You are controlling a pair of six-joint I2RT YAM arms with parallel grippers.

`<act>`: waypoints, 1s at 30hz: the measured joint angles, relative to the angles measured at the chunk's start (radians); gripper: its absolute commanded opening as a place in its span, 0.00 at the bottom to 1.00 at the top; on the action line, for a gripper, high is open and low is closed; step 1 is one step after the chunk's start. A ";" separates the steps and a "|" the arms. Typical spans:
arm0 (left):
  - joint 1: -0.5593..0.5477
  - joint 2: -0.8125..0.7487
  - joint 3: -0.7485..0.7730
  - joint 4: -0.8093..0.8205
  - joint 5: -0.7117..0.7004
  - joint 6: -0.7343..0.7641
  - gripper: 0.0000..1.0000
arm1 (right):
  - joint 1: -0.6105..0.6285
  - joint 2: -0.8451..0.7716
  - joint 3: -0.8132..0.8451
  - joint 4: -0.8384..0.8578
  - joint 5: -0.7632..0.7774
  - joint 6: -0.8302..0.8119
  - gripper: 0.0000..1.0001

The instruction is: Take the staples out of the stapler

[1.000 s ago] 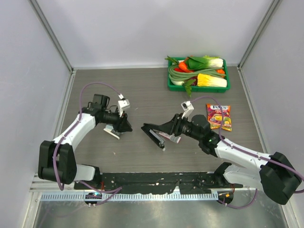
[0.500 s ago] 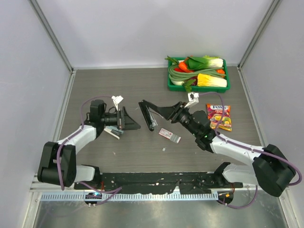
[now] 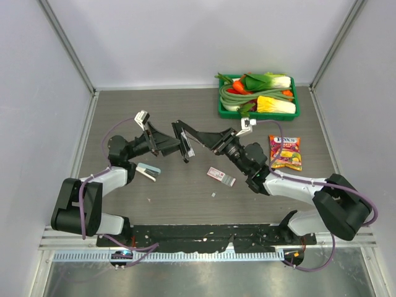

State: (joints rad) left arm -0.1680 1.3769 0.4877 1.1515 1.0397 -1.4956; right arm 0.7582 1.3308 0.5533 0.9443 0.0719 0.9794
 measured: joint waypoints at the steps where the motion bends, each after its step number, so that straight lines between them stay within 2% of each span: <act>1: 0.000 0.000 0.000 0.018 -0.001 -0.016 1.00 | 0.000 0.006 0.000 0.008 0.002 0.006 0.01; 6: -0.007 0.000 -0.023 0.071 -0.003 -0.043 1.00 | 0.002 0.035 0.000 0.058 0.008 0.053 0.01; 25: -0.068 0.048 -0.028 0.097 -0.021 -0.042 1.00 | 0.036 0.117 0.044 0.173 0.031 0.148 0.01; 27: -0.068 0.050 -0.018 0.103 -0.026 -0.042 0.94 | 0.042 0.121 0.044 0.175 0.035 0.150 0.01; 28: -0.068 0.051 -0.012 0.109 -0.028 -0.043 0.84 | 0.045 0.122 0.044 0.176 0.036 0.151 0.01; 30: -0.068 0.051 -0.001 0.119 -0.032 -0.046 0.71 | 0.047 0.122 0.044 0.177 0.040 0.152 0.01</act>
State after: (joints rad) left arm -0.2359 1.4277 0.4866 1.2709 1.0080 -1.5417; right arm 0.8055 1.4532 0.5972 1.1213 0.1116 1.1316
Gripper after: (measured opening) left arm 0.900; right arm 0.379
